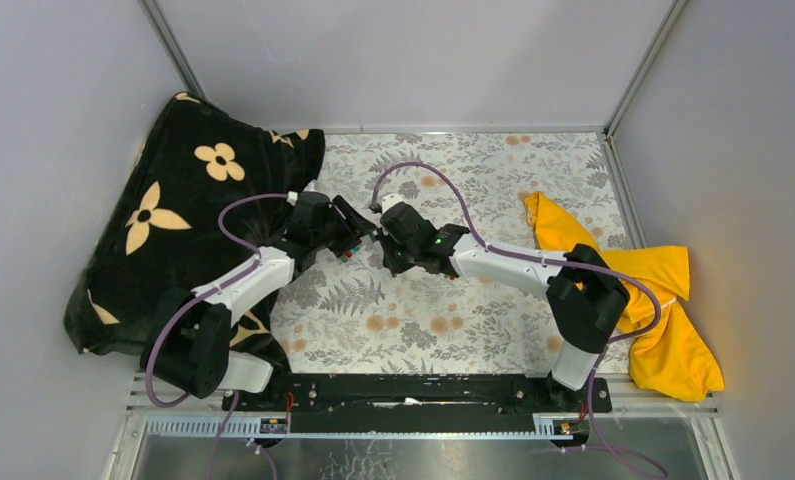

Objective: Open the pen caps

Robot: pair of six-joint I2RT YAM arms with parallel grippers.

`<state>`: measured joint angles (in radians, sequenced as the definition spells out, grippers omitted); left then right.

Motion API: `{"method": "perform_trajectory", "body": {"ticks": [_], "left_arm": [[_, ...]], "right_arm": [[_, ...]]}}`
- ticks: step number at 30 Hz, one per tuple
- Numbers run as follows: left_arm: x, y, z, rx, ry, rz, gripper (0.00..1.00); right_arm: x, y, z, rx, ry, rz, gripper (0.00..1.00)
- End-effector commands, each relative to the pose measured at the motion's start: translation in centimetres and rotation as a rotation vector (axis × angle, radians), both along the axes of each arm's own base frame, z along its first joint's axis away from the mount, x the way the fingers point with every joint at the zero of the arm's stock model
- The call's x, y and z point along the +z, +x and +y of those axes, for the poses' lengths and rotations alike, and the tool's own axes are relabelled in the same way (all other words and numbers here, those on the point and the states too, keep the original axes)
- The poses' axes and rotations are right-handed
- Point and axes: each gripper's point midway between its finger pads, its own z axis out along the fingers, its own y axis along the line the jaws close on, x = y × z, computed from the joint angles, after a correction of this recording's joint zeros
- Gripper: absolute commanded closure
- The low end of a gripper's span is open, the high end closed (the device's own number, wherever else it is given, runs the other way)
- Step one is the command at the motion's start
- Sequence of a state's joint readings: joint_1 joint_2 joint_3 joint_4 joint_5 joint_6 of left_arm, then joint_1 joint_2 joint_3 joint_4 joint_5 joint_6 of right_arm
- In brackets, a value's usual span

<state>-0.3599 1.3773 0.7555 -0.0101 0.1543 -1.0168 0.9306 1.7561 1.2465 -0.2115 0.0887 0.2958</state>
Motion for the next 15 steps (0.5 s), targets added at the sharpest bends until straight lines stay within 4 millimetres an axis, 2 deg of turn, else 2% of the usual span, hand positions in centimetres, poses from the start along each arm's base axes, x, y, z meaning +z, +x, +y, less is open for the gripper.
{"method": "perform_trajectory", "body": {"ticks": [1, 8, 15], "left_arm": [[2.4, 1.2, -1.7, -0.025, -0.045, -0.076, 0.36], [2.6, 1.2, -2.4, -0.033, -0.044, -0.081, 0.39], [2.4, 1.3, -2.5, -0.028, -0.044, -0.08, 0.5]], "right_arm": [[4.2, 0.2, 1.4, 0.026, 0.095, -0.068, 1.0], [4.7, 0.2, 1.2, 0.022, 0.103, -0.079, 1.0], [5.4, 0.2, 1.0, 0.022, 0.113, -0.09, 1.0]]}}
